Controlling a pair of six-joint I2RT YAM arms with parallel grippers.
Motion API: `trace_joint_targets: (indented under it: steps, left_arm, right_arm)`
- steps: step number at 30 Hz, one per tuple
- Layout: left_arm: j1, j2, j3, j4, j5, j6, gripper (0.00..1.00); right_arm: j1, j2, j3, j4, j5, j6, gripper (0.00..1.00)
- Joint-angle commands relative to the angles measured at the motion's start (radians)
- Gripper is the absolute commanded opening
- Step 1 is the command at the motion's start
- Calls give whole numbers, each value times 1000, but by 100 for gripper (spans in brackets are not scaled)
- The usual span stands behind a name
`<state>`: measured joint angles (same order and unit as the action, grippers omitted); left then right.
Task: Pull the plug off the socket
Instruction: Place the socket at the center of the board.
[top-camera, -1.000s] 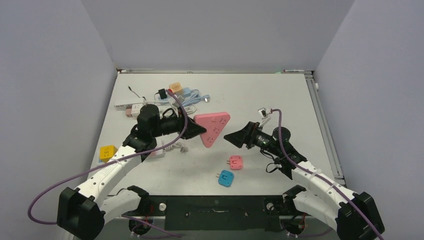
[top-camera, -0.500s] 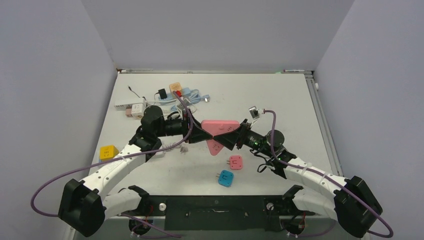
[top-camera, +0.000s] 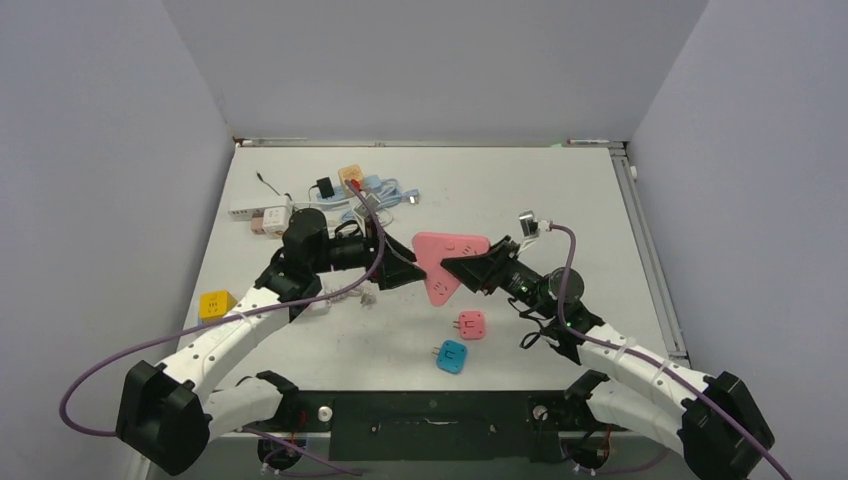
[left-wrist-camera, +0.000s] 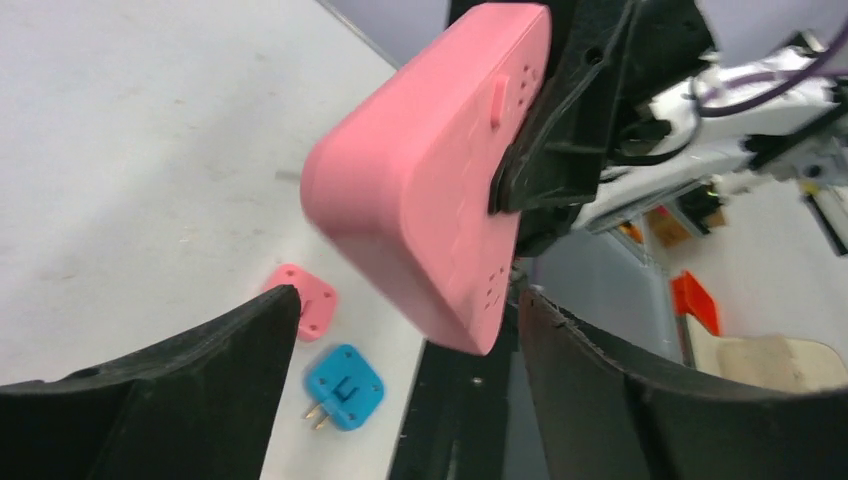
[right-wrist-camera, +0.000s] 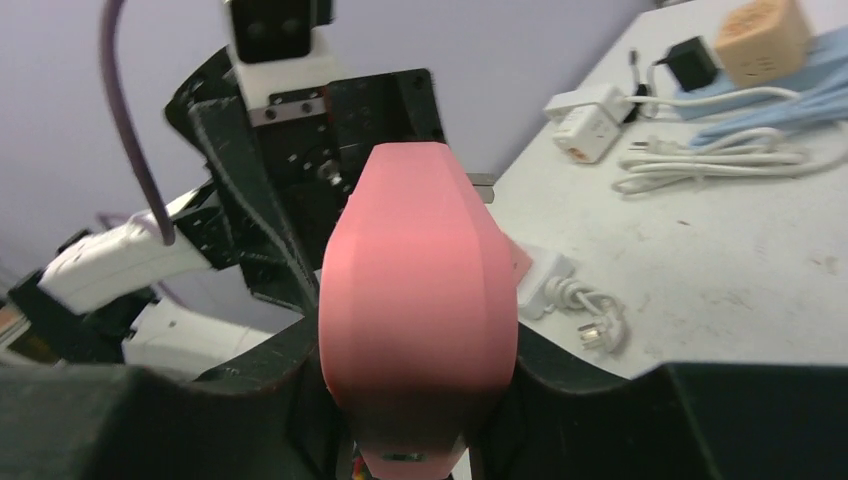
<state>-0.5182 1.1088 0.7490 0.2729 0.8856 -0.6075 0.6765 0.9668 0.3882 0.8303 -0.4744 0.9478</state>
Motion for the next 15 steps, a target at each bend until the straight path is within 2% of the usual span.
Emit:
trace_joint_targets:
  steps: [1, 5, 7, 8, 15]
  left_arm:
    - [26, -55, 77, -198, -245, 174, 85]
    - [44, -85, 129, -429, -587, 254, 97]
    - [57, -92, 148, -493, -726, 265, 100]
    - [66, -95, 154, -514, -773, 265, 97]
    - [120, -88, 193, -632, -1004, 278, 96]
  right_arm:
    - [-64, -55, 25, -157, 183, -3, 5]
    - [-162, -63, 80, -439, 248, -45, 5]
    - [-217, -60, 92, -530, 271, -70, 5]
    - [-247, -57, 93, -559, 269, -80, 5]
    - [-488, 11, 35, -554, 129, -104, 5]
